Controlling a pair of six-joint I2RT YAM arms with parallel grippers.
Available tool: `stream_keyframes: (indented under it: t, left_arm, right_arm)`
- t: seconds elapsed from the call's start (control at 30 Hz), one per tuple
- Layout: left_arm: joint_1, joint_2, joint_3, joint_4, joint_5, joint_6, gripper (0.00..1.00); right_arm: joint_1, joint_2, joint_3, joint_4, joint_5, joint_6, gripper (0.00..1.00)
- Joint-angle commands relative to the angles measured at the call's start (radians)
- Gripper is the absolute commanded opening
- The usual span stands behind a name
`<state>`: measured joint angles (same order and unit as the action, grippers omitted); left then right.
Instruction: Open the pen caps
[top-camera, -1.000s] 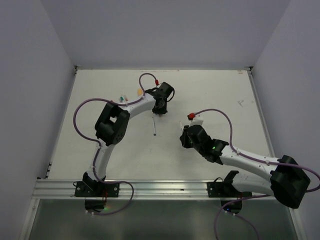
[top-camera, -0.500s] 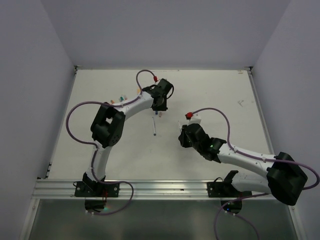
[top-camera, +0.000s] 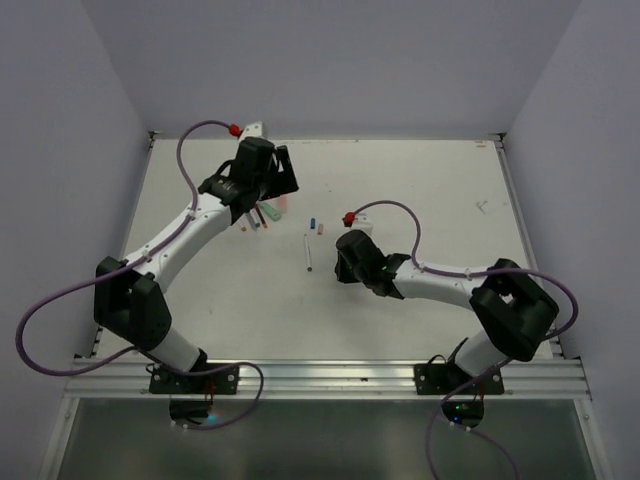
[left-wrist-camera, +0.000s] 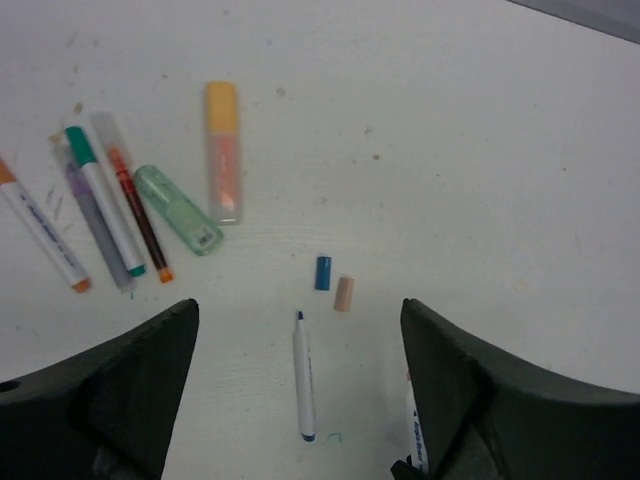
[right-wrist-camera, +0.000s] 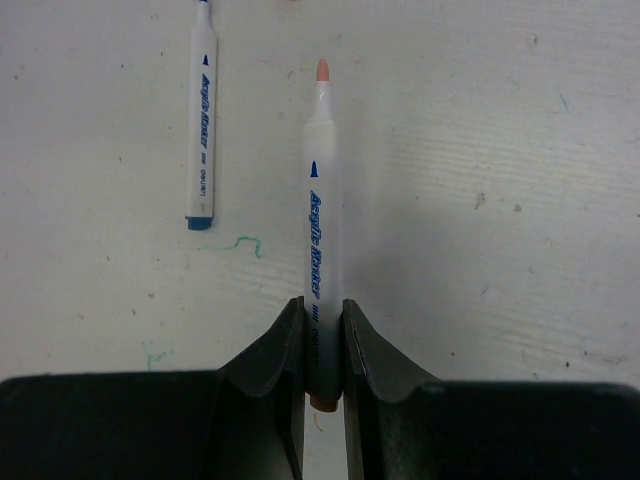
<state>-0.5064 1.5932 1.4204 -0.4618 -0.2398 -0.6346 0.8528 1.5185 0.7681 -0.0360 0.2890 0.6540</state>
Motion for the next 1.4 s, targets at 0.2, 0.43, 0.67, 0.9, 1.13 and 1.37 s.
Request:
stream_keyframes:
  t: [0.2,0.43,0.67,0.9,1.13,1.37]
  left_arm:
    - [0.163,-0.179,-0.258,0.038,-0.041,0.027,1.00]
    - [0.209,-0.199,-0.319,0.052,-0.027,0.044,1.00]
    - [0.241,-0.185,-0.345,0.071,-0.015,0.053,1.00]
    - [0.261,-0.165,-0.351,0.077,0.008,0.052,1.00]
    - [0.273,-0.154,-0.350,0.075,0.005,0.039,1.00]
    - [0.310,-0.096,-0.321,0.078,0.017,0.001,0.99]
  right_arm:
    - [0.017,0.182,0.154,0.031,-0.010,0.088,0.02]
    - [0.028,0.265,0.207,0.031,-0.016,0.118,0.10]
    - [0.028,0.325,0.232,0.053,0.001,0.162,0.19]
    - [0.029,0.321,0.221,0.048,0.047,0.187,0.28]
    - [0.028,0.256,0.206,0.041,0.062,0.170,0.32]
    - [0.028,0.039,0.175,0.015,0.082,0.010,0.65]
